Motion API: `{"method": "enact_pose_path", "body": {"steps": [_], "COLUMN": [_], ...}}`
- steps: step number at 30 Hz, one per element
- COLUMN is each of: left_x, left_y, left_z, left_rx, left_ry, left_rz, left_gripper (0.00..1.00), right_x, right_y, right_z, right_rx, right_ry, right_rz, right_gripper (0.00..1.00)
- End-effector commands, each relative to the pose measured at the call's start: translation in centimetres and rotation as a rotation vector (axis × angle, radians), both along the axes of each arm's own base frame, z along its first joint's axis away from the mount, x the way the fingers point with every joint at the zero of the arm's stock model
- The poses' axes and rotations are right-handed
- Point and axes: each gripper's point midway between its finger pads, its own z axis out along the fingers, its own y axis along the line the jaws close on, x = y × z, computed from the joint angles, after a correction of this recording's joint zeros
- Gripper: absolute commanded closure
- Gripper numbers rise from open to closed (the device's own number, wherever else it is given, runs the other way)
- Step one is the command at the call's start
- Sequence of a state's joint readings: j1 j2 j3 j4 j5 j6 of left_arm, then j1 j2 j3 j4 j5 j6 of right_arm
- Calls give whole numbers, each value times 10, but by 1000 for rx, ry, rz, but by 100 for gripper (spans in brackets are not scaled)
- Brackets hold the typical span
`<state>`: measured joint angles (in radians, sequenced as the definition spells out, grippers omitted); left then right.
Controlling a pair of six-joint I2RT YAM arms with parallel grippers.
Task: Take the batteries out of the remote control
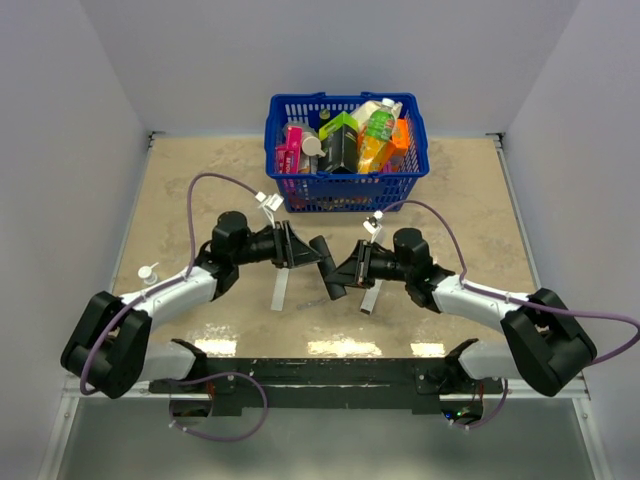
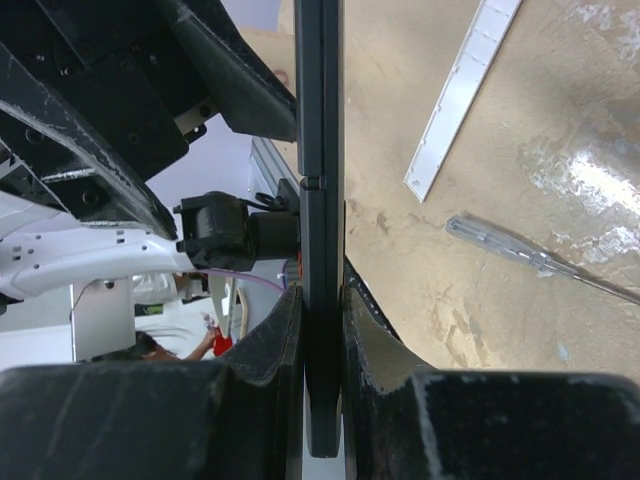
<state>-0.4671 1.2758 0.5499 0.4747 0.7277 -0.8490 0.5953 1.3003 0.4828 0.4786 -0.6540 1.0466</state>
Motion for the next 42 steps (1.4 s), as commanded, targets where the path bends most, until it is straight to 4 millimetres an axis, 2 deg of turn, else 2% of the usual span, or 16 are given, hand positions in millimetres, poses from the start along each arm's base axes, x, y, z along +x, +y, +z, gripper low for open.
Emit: {"method": "enact_pose_path", "body": {"steps": [1,6,16,25,28,32,38,42], "left_x": [6,2,-4,14,20,23,30,32], "left_y": [-14,-24,-31,-27,-24,-23,-16,-11], "left_z": [14,12,8,-16,-25,-40,-62,-64], "left_rx": [-7,-8,1,95,131,157,226,252], "left_ry": [-55,-51,-40,-41,-41,-15,14,0], "left_rz": [-26,-56,-77,-3,28,41,88,110], "left_gripper": [41,41,41,41,41,40,39,38], "right_x": [4,4,5,2,3,5,3,0], "right_y": [8,8,7,6,4,2,3,-1], "right_z": [31,28,24,36,32,13,15,17], "right_rx": [64,61,58,68,56,11,26,12], "right_ry": [-80,-76,-70,-88,-78,-39,-39,-51], "right_rz": [37,35,27,32,18,-4,4,-2], "right_gripper": [100,100,100,100,100,100,100,100]}}
